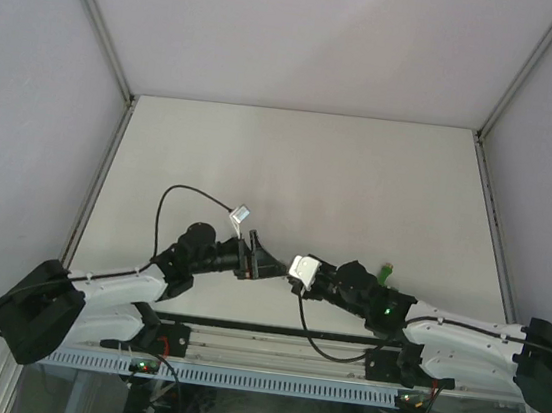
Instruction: Install the water faucets
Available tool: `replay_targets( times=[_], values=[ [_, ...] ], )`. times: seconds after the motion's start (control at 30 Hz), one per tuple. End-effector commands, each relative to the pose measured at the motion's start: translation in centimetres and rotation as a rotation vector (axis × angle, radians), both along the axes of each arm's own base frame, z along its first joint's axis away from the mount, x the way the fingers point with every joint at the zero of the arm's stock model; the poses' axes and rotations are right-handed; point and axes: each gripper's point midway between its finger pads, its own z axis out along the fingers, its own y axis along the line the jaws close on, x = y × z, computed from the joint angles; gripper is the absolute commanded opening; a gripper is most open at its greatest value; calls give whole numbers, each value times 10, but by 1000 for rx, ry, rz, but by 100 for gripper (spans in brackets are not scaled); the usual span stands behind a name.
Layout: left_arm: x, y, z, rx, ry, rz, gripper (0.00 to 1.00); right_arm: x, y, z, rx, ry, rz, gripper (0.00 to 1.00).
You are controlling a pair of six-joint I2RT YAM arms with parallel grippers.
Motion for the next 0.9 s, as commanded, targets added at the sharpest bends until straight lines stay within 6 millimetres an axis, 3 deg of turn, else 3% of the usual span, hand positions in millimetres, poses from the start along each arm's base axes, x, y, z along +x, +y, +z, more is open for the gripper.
replay_targets(
  times=[0.0,0.07,0.13,0.23,0.5,0.7,0.87],
  values=[
    [4,-32,53,-154,-76,-46,91,3,3,28,68,-84,-13,14],
    [2,-42,62,-192,-72,-68,85,4,2,31,76,-92,-21,14],
    [2,-48,65,-222,-60,-61,72,3,0,32,79,-99,-24,14],
    [0,-50,67,-234,-61,-54,67,3,-3,32,82,-103,-28,14],
    [2,-49,67,-228,-59,-34,60,3,-6,32,82,-114,-35,14],
    [8,-47,62,-201,-66,2,65,-4,-7,36,96,-119,-6,14],
    [11,-44,63,-175,-81,21,55,-4,-9,35,94,-117,-12,14]
  ],
)
